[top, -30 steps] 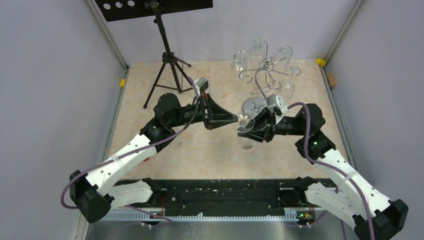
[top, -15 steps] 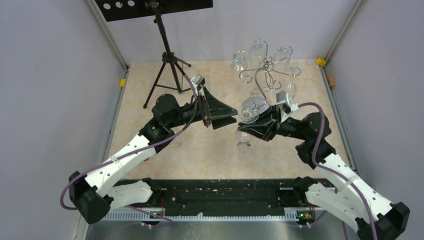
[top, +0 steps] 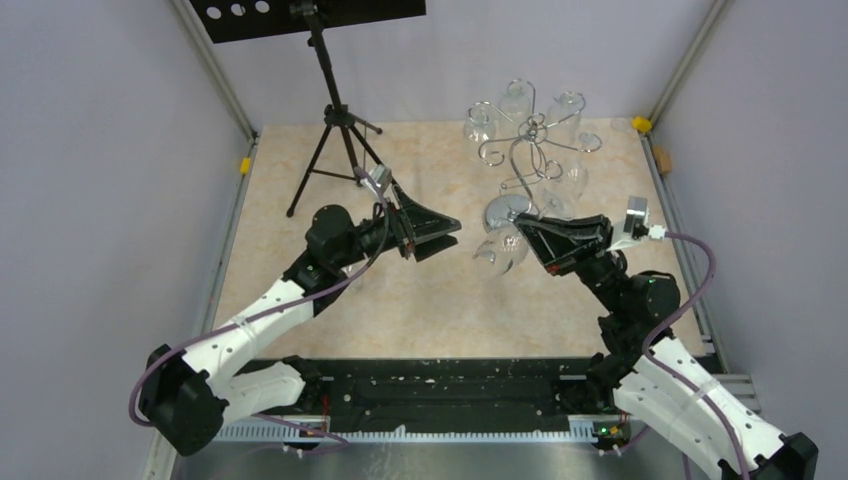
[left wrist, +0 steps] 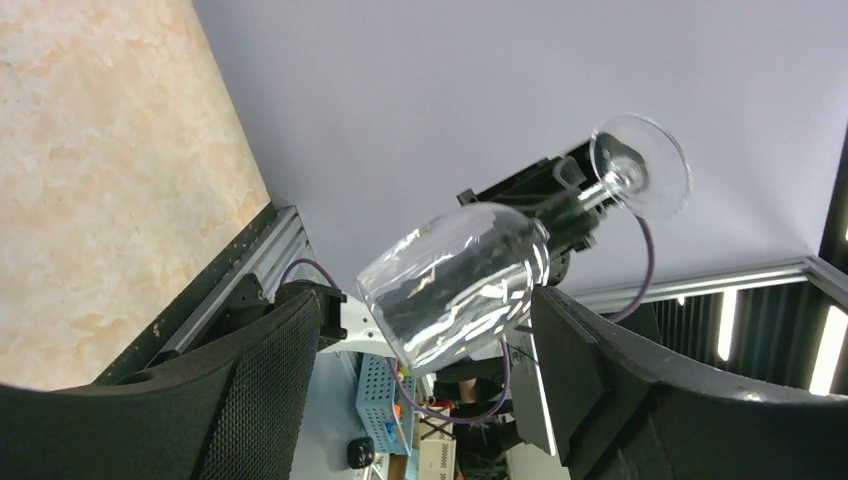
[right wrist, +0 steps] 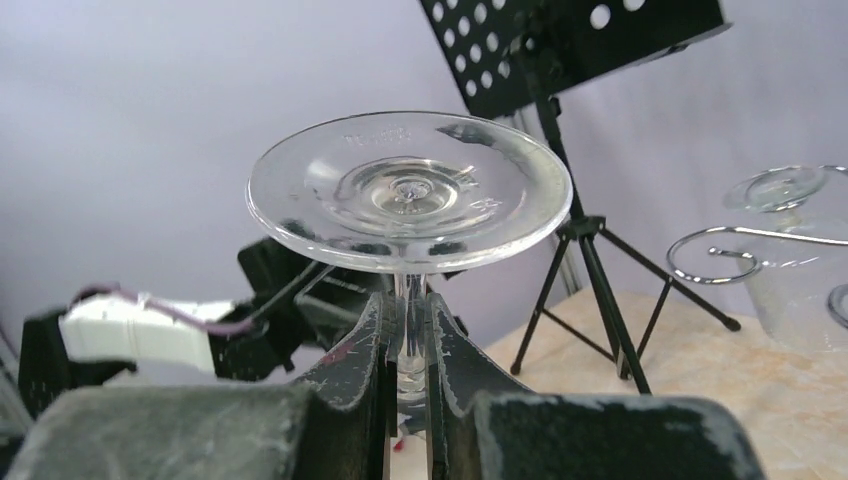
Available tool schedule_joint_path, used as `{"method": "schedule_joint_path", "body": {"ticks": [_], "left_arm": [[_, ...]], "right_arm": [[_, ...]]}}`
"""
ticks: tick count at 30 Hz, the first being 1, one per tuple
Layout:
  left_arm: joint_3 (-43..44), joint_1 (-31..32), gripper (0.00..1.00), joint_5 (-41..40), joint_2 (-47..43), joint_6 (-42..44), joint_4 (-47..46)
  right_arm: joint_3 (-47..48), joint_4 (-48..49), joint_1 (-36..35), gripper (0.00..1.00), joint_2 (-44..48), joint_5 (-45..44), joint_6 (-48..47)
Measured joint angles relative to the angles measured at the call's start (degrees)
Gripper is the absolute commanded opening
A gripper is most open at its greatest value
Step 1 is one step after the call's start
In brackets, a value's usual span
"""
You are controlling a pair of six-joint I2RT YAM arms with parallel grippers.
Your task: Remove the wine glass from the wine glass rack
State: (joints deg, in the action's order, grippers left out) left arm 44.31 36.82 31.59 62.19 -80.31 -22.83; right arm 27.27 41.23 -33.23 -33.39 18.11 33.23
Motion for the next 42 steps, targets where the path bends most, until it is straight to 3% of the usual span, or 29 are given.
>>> {"method": "schedule_joint_path", "body": {"ticks": [7,13,26,33,42], "left_arm": [[-0.9,0.6,0.8,-0.2,-6.8,-1.4,-2.5],[-0.9,1.6,0.8,0.5,-8.0,-3.8,-7.1],[-3.1,2.6,0.79,1.7,-6.5,-11.2,-16.5],[-6.4,2.7,0.74,-1.9,-8.7,-15.1,-22.6],[-11.2,3.0,0.6,-8.7,-13.2,-19.8,-23.8]], "right_arm": [[-1.7,11.4,-0.2,0.0,-1.8,-10.9,9.6],[-2.1,18.7,-4.3,0.0,-6.2,-17.6,13.5],[-2.1,29.9,-16.1,0.0,-16.7,-29.2,12.7],[-2.1,36.1,-20.3,0.0,-20.5,-33.7,10.8],[-0.6,41.4,-23.0,0.0,-24.5,-31.3,4.9]]}}
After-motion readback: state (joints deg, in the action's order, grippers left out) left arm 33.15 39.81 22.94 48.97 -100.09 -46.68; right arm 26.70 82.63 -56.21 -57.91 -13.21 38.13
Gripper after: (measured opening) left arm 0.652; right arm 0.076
